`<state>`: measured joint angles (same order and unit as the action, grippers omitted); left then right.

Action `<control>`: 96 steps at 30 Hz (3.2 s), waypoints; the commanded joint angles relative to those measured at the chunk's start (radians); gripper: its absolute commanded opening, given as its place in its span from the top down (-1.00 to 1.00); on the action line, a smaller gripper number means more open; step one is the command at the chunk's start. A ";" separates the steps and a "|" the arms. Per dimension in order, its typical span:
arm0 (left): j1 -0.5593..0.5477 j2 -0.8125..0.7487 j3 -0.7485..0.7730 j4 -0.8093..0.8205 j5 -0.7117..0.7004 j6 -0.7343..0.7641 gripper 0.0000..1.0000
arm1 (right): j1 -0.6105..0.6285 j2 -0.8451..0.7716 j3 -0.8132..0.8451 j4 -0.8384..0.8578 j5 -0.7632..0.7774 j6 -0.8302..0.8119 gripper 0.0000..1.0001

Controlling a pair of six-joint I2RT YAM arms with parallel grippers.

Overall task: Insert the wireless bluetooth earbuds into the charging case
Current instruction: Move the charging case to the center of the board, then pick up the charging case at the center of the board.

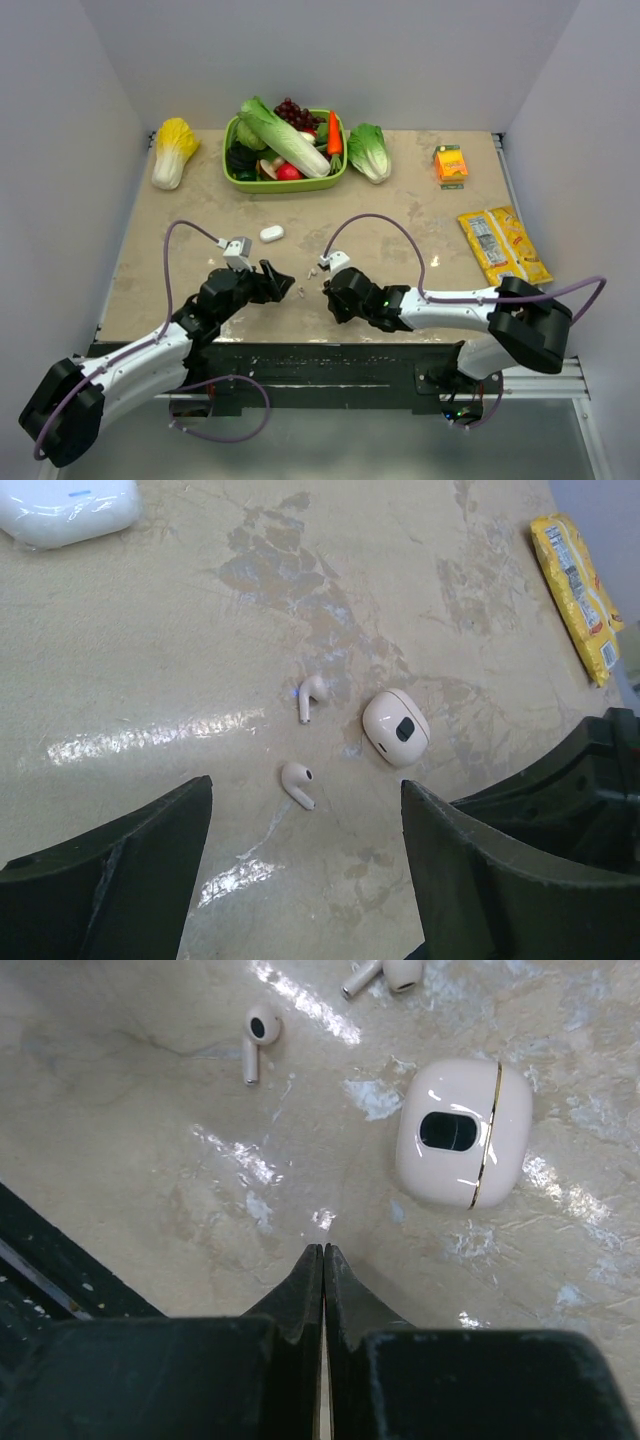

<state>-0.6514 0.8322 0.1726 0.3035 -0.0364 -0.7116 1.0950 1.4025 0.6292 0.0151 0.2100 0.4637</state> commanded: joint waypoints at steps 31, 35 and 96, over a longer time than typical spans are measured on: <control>-0.062 0.129 0.181 -0.026 -0.016 0.083 -0.67 | -0.069 -0.176 -0.002 -0.133 0.267 0.101 0.20; -0.195 0.319 0.384 -0.150 -0.187 0.123 -0.85 | -0.067 -0.370 0.023 -0.262 0.366 0.112 -0.09; -0.378 0.983 0.808 -0.414 -0.321 0.253 -0.49 | -0.067 -0.755 0.070 -0.492 0.443 0.076 -0.19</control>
<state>-1.0176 1.7885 0.9638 -0.0624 -0.3504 -0.4694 1.0267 0.6533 0.6731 -0.4660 0.6193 0.5381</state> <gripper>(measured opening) 0.757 0.594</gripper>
